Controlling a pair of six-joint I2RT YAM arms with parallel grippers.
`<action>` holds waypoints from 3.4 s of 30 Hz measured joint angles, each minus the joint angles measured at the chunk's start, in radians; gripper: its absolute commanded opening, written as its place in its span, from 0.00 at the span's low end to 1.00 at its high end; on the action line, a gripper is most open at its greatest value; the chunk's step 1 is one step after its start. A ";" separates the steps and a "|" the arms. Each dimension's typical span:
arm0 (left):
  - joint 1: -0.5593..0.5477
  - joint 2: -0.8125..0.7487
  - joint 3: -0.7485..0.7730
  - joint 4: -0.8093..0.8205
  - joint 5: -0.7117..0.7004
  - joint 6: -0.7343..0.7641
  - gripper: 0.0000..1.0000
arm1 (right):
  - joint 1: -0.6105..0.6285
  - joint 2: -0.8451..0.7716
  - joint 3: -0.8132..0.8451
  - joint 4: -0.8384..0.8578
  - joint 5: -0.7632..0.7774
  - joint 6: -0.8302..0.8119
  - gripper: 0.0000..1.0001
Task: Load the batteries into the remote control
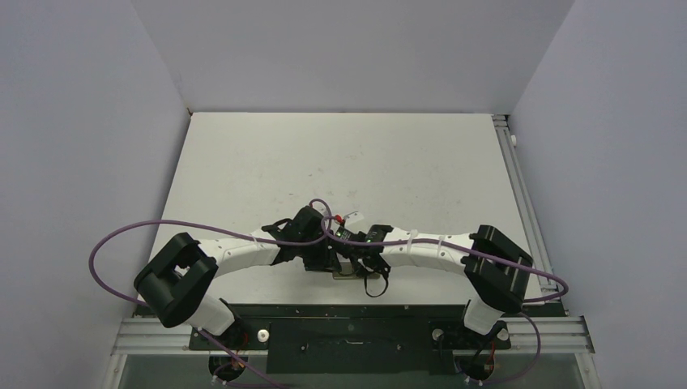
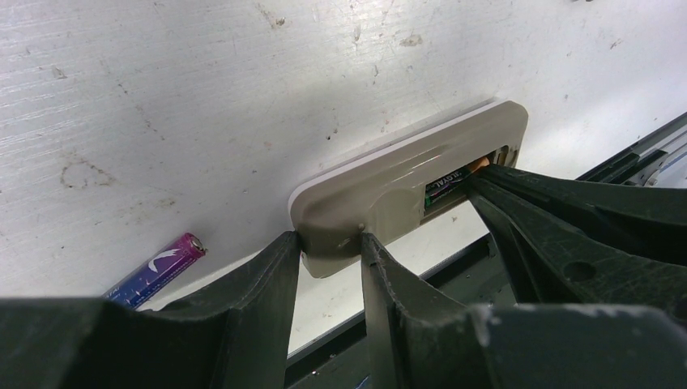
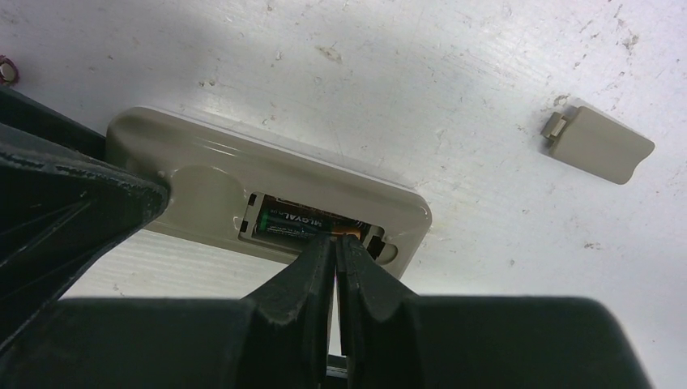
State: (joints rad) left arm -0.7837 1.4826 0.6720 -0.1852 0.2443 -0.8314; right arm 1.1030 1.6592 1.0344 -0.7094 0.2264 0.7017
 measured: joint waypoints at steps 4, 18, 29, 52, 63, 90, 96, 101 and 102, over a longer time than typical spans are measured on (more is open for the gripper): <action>0.000 0.000 0.000 0.001 0.000 0.001 0.30 | 0.005 0.000 0.006 -0.012 0.010 0.012 0.09; 0.000 -0.002 0.000 0.001 -0.001 0.003 0.32 | -0.014 -0.070 0.053 -0.066 0.062 0.000 0.16; -0.013 -0.084 0.000 -0.062 -0.010 -0.002 0.39 | -0.172 -0.133 0.011 -0.010 0.045 -0.087 0.12; -0.203 -0.010 -0.044 0.003 -0.063 -0.164 0.02 | -0.232 -0.129 -0.127 0.186 -0.077 -0.121 0.09; -0.203 0.065 0.035 -0.005 -0.101 -0.164 0.00 | -0.233 -0.129 -0.216 0.242 -0.137 -0.122 0.09; -0.104 0.107 0.092 -0.043 -0.117 -0.129 0.00 | -0.047 -0.147 -0.262 0.300 -0.109 -0.041 0.09; -0.092 0.111 0.108 -0.070 -0.129 -0.107 0.18 | -0.035 -0.152 -0.262 0.283 -0.100 -0.008 0.11; -0.092 0.099 0.130 -0.111 -0.159 -0.092 0.34 | -0.032 -0.169 -0.262 0.246 -0.077 0.007 0.18; -0.093 0.096 0.134 -0.124 -0.169 -0.088 0.35 | -0.030 -0.173 -0.262 0.238 -0.071 0.007 0.18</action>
State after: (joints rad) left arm -0.8768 1.5787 0.8062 -0.3088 0.0753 -0.9195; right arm 1.0729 1.4860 0.7723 -0.4709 0.1555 0.7090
